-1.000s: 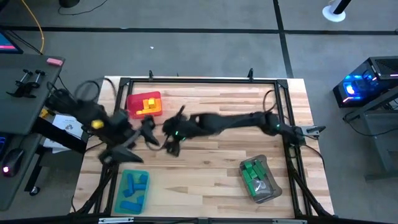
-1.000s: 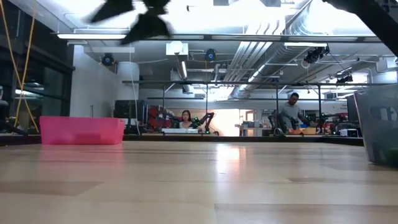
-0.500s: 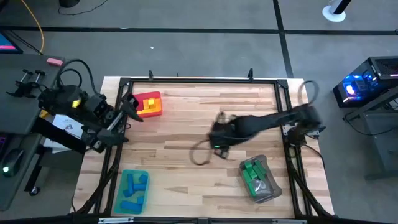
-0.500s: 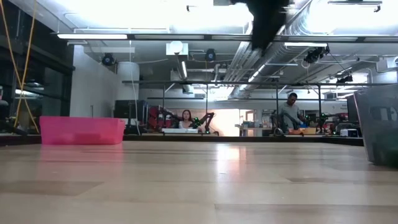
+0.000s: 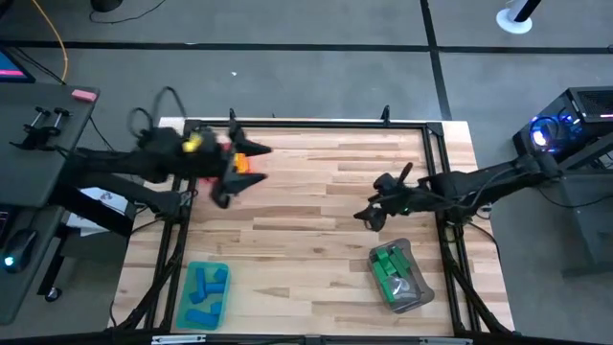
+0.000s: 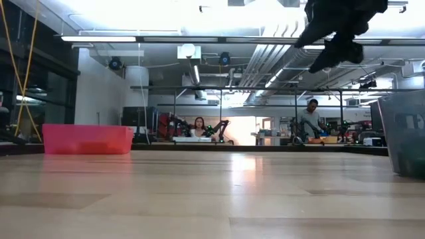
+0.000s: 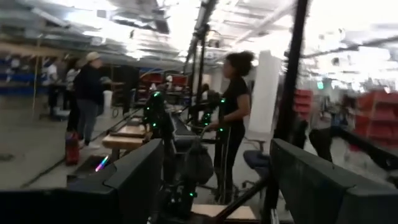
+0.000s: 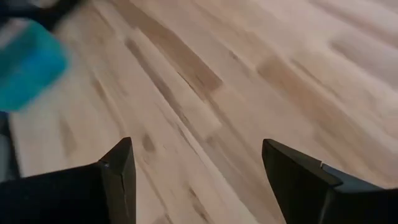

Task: Sort blocks
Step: Return to Home Position

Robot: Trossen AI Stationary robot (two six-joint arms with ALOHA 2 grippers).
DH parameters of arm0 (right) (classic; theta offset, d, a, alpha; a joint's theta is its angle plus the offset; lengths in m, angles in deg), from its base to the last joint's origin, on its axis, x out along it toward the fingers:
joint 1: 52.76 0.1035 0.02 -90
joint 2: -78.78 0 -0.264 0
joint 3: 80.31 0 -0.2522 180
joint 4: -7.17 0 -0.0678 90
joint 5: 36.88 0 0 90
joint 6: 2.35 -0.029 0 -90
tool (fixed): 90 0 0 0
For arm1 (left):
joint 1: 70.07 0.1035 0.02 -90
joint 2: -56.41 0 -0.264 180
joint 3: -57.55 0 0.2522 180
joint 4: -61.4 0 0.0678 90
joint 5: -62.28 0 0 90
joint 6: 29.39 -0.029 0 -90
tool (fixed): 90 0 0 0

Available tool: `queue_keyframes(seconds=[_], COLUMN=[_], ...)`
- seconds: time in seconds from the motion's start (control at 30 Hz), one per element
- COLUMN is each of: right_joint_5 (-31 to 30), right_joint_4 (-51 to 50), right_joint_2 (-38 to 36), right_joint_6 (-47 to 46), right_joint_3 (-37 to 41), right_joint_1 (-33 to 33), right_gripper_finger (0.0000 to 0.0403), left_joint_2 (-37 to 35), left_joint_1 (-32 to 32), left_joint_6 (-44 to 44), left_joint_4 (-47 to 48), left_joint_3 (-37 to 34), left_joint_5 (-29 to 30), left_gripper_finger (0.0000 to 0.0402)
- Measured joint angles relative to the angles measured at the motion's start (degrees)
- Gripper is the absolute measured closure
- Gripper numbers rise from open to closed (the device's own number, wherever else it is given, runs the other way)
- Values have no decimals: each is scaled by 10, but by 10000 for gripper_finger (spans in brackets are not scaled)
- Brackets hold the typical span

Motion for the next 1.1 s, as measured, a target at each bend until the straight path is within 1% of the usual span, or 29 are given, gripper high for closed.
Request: queue_keyframes(seconds=[0.13, 0.2, 0.27, 0.33, 0.4, 0.47, 0.5, 0.53, 0.57, 0.7, 0.77, 0.83, 0.93, 1.0, 1.07, 1.1], right_joint_5=[17, 30, 68, 101, 123, 143, 150, 155, 161, 192, 199, 198, 198, 198, 198, 197], right_joint_4=[91, 116, 145, 156, 156, 160, 166, 173, 180, 227, 247, 255, 262, 263, 266, 268], right_joint_2=[-48, -66, -86, -102, -116, -133, -140, -146, -150, -158, -158, -160, -163, -163, -164, -165], right_joint_6=[82, 131, 180, 203, 219, 234, 240, 242, 243, 242, 232, 225, 206, 195, 177, 170], right_joint_3=[43, 55, 63, 66, 67, 67, 67, 67, 67, 67, 67, 67, 67, 67, 67, 67], right_joint_1=[-32, -54, -81, -106, -121, -130, -132, -132, -132, -131, -131, -131, -131, -131, -131, -131], right_gripper_finger=[167, 169, 183, 220, 288, 365, 382, 385, 384, 400, 398, 401, 402, 402, 402, 402], left_joint_2=[48, 68, 82, 89, 88, 87, 87, 87, 87, 86, 80, 69, 43, 19, -4, -13], left_joint_1=[26, 29, 29, 29, 29, 33, 37, 42, 49, 70, 84, 100, 115, 117, 117, 117], left_joint_6=[77, 112, 133, 153, 164, 167, 169, 180, 199, 259, 283, 306, 317, 307, 303, 304], left_joint_4=[-124, -180, -225, -286, -372, -469, -513, -552, -587, -678, -721, -775, -837, -818, -779, -743], left_joint_3=[-59, -89, -122, -162, -214, -275, -309, -341, -374, -492, -543, -587, -639, -638, -639, -639], left_joint_5=[-1, -1, -1, 1, 7, 19, 23, 23, 26, 45, 45, 45, 40, 18, -7, -16], left_gripper_finger=[131, 146, 170, 208, 259, 322, 356, 378, 388, 395, 400, 400, 401, 401, 401, 401])
